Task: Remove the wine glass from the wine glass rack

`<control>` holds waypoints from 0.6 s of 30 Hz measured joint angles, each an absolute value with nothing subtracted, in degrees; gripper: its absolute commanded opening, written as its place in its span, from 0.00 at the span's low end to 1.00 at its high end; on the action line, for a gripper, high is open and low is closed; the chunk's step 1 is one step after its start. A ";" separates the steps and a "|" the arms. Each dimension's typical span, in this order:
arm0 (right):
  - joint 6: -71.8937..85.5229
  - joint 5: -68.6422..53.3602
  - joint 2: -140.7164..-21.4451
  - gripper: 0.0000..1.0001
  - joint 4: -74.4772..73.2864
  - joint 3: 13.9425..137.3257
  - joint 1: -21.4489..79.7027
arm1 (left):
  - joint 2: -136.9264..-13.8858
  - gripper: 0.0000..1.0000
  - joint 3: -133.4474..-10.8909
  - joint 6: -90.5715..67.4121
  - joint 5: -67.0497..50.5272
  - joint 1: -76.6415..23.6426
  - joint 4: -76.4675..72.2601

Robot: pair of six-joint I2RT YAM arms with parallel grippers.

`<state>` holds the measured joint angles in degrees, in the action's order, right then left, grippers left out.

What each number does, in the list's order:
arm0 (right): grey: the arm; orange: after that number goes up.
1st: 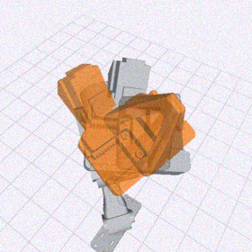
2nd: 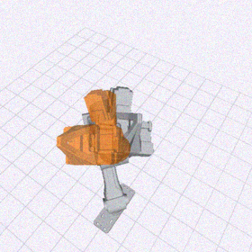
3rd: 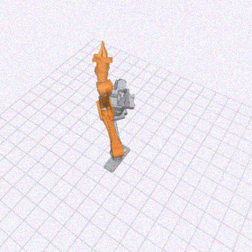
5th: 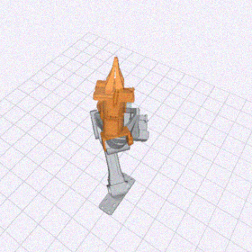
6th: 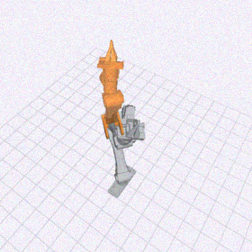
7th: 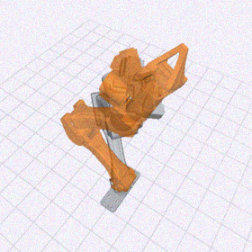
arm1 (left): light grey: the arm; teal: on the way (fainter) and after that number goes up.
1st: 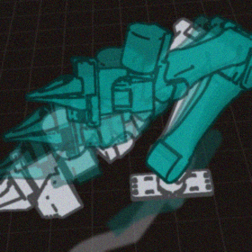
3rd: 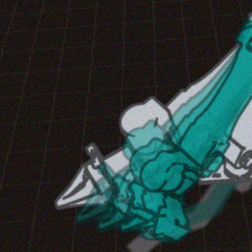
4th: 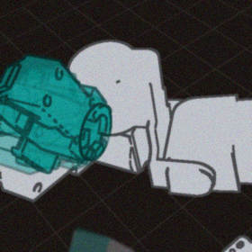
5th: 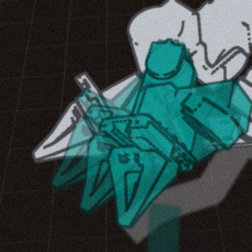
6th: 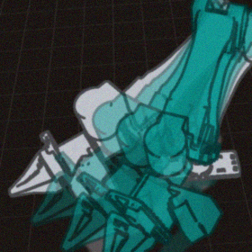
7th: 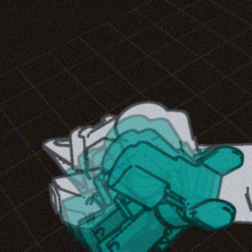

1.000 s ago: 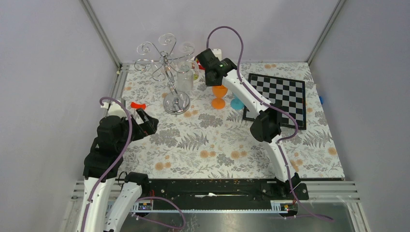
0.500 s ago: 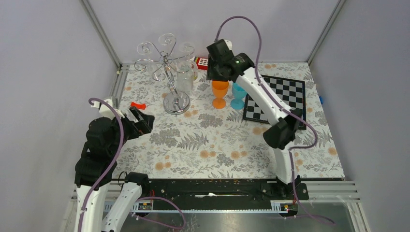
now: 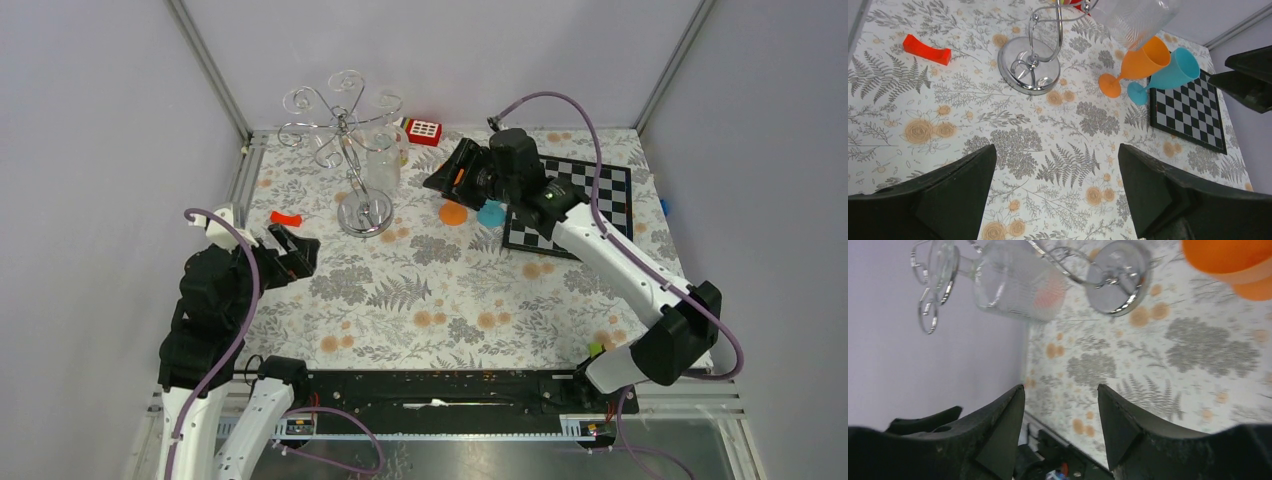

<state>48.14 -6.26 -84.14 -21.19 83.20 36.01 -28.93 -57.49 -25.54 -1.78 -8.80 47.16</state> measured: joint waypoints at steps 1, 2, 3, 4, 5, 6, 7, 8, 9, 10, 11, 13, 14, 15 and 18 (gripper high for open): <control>50.04 -7.77 -84.23 0.62 -18.37 81.91 35.97 | -28.93 0.99 -57.52 -25.54 -1.56 -8.80 46.63; 52.18 -9.43 -84.68 0.62 -15.66 81.12 35.92 | -28.97 0.99 -57.56 -25.56 -1.21 -8.80 46.22; 54.43 -11.07 -85.47 0.62 -12.84 81.08 35.86 | -29.04 0.99 -57.69 -25.56 -0.97 -8.80 46.17; 56.18 -12.43 -86.37 0.62 -10.22 81.43 35.81 | -29.12 0.99 -57.87 -25.56 -0.71 -8.80 46.19; 58.13 -13.74 -87.53 0.62 -7.66 82.21 35.77 | -29.26 0.99 -58.08 -25.56 -0.49 -8.80 46.19; 59.75 -14.76 -88.64 0.63 -5.67 83.05 35.73 | -29.34 0.99 -58.30 -25.56 -0.14 -8.80 46.09; 61.78 -15.84 -90.13 0.64 -3.11 84.20 35.70 | -29.39 0.99 -58.50 -25.56 0.23 -8.80 46.00; 64.01 -16.88 -91.70 0.64 -0.08 85.25 35.64 | -29.39 0.99 -58.54 -25.58 0.60 -8.80 45.84; 65.49 -17.52 -92.68 0.64 1.89 85.71 35.59 | -29.36 0.99 -58.59 -25.61 0.91 -8.80 45.78; 67.13 -17.98 -93.71 0.65 3.77 86.17 35.59 | -29.36 0.99 -58.65 -25.67 1.19 -8.80 45.76; 68.88 -18.65 -94.80 0.65 5.63 86.72 35.55 | -29.39 0.99 -58.70 -25.71 1.45 -8.80 45.74; 71.72 -19.42 -96.88 0.60 8.40 87.74 35.51 | -29.39 0.99 -58.76 -25.76 1.93 -8.80 45.67; 73.03 -19.66 -97.80 0.56 9.32 88.18 35.48 | -29.39 0.99 -58.78 -25.78 2.13 -8.80 45.60; 73.76 -19.73 -98.48 0.53 10.00 88.40 35.46 | -29.39 0.99 -58.81 -25.78 2.26 -8.80 45.54; 76.36 -20.12 -100.36 0.44 11.57 88.99 35.31 | -29.74 0.99 -59.07 -26.02 2.63 -8.80 45.43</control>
